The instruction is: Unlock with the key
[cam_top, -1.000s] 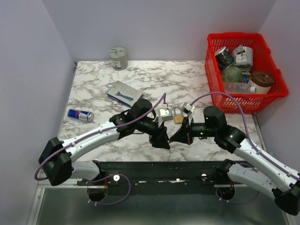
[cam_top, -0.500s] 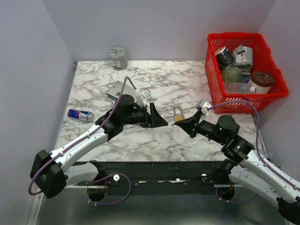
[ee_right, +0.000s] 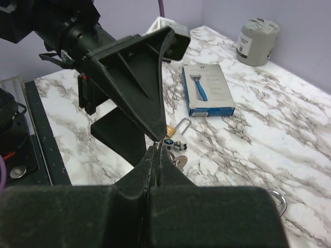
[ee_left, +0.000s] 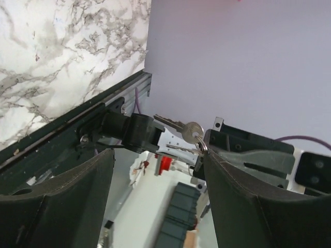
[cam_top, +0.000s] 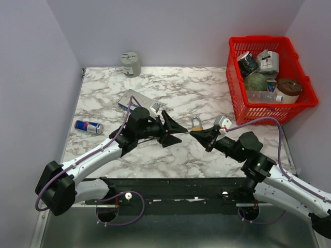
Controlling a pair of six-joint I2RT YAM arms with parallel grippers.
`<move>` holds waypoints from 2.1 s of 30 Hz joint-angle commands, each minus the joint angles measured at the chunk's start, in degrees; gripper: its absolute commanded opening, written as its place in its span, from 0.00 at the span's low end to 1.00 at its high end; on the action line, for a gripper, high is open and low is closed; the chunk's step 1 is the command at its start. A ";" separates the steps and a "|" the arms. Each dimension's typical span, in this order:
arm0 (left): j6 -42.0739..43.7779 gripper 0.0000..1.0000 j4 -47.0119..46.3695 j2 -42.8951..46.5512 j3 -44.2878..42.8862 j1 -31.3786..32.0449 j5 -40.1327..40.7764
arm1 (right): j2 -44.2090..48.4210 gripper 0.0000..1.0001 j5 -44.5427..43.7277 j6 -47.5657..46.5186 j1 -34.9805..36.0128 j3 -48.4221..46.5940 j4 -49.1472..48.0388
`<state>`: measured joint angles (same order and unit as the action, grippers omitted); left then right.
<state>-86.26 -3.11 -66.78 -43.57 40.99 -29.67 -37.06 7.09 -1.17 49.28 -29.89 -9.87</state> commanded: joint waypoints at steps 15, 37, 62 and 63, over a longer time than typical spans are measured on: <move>-16.84 0.61 -10.77 -2.47 4.46 0.93 -0.65 | -3.98 0.01 -6.47 -12.18 7.94 0.01 -3.93; -16.40 0.03 -8.22 -2.47 5.25 0.84 -0.48 | -6.45 0.06 -11.93 -16.32 13.74 -0.96 -1.12; 56.81 0.00 -11.90 7.98 3.12 -3.37 -6.88 | -0.03 0.82 6.68 25.86 -1.10 -2.63 2.23; 57.42 0.00 -12.96 8.59 3.93 -3.29 -7.76 | -0.21 0.81 10.10 26.65 -1.20 -2.63 1.09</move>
<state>-44.29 -10.04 -61.60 -44.12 37.63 -29.74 -37.04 1.17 15.59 49.98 -30.41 -6.26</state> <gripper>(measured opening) 0.010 0.820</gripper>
